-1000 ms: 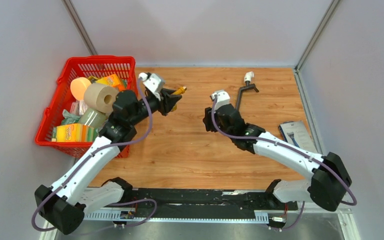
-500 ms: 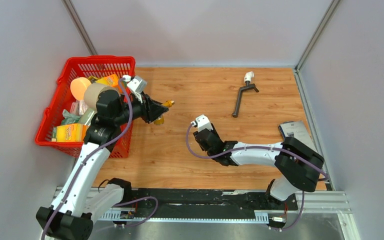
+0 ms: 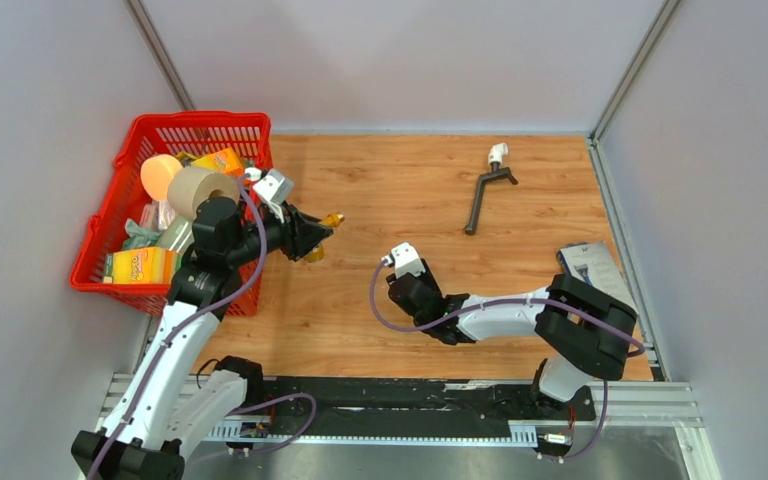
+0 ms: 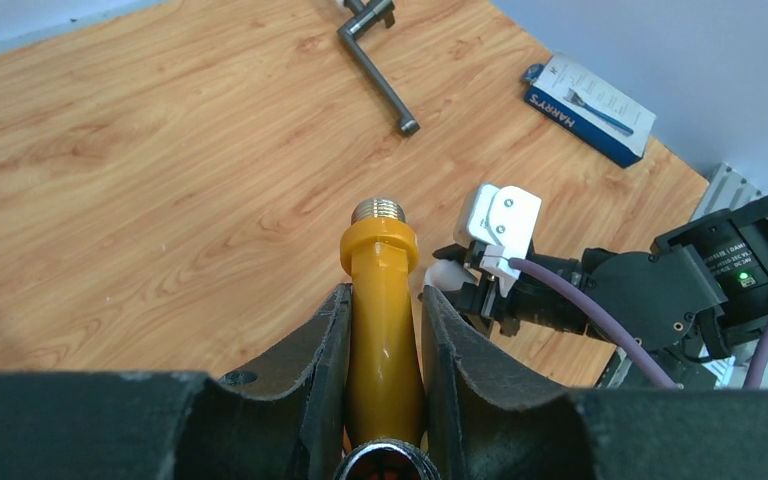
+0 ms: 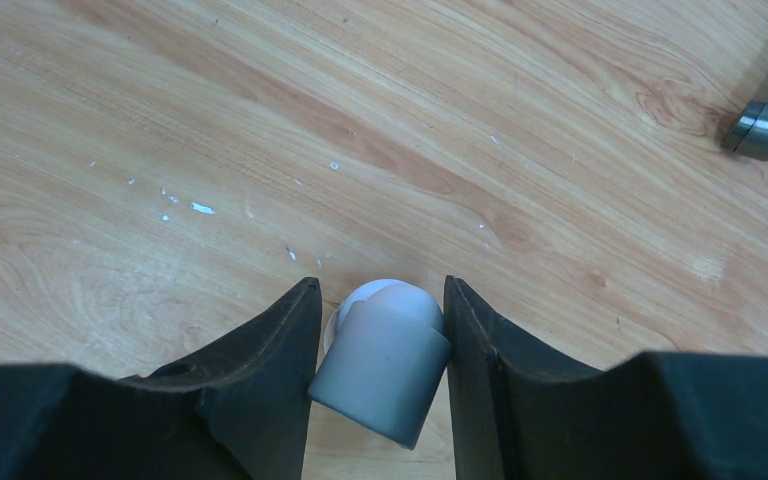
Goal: Install the water faucets
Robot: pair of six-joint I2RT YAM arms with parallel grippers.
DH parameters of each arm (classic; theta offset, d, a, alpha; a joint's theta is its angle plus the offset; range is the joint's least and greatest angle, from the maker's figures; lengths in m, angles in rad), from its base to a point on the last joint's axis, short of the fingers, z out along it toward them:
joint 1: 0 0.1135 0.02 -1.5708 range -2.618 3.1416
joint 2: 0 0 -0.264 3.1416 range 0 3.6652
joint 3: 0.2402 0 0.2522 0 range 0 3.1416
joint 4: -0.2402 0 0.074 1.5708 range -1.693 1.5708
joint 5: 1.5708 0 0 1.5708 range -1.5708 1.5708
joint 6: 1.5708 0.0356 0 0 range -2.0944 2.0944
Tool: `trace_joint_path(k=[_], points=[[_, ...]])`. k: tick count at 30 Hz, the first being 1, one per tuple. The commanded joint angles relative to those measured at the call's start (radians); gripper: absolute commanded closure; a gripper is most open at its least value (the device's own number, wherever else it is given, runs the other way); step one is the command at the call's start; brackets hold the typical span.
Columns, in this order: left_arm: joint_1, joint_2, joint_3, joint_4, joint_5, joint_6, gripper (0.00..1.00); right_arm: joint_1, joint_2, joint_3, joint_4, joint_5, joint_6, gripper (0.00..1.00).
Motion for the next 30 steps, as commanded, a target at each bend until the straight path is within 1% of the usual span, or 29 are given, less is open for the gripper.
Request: trace_joint_path(k=[1,3,6,9,13,15,18,20,22,24,26,30], points=[[0.005,-0.03,0.0,0.028,-0.017,0.032,1.0,-0.001,-0.044,0.007,0.001,0.016,0.068,0.79],[0.005,-0.033,-0.001,0.023,-0.032,0.035,1.0,0.002,-0.053,0.01,-0.022,0.011,0.086,0.66],[0.006,-0.036,-0.006,0.025,-0.032,0.037,1.0,0.002,-0.076,0.029,-0.072,0.002,0.117,0.53],[0.005,-0.038,-0.006,0.022,-0.032,0.04,1.0,0.0,-0.101,0.068,-0.158,-0.008,0.148,0.39],[0.005,-0.04,-0.009,0.019,-0.034,0.044,1.0,0.002,-0.125,0.128,-0.275,-0.035,0.177,0.24],[0.005,-0.041,-0.009,0.016,-0.035,0.049,1.0,-0.001,-0.14,0.167,-0.345,-0.041,0.212,0.2],[0.005,-0.041,-0.011,0.014,-0.037,0.051,1.0,-0.012,-0.154,0.251,-0.517,-0.047,0.284,0.18],[0.005,-0.04,-0.011,0.016,-0.037,0.051,1.0,-0.03,-0.142,0.332,-0.675,-0.061,0.388,0.18],[0.005,-0.043,-0.011,0.013,-0.036,0.052,1.0,-0.055,-0.124,0.39,-0.772,-0.096,0.447,0.17],[0.006,-0.046,-0.009,0.01,-0.037,0.055,1.0,-0.057,-0.124,0.411,-0.79,-0.122,0.427,0.16],[0.006,-0.047,-0.009,0.007,-0.04,0.061,1.0,-0.057,-0.131,0.414,-0.777,-0.146,0.374,0.16],[0.006,-0.049,-0.009,0.003,-0.046,0.063,1.0,-0.066,-0.154,0.385,-0.703,-0.275,0.147,0.16]])
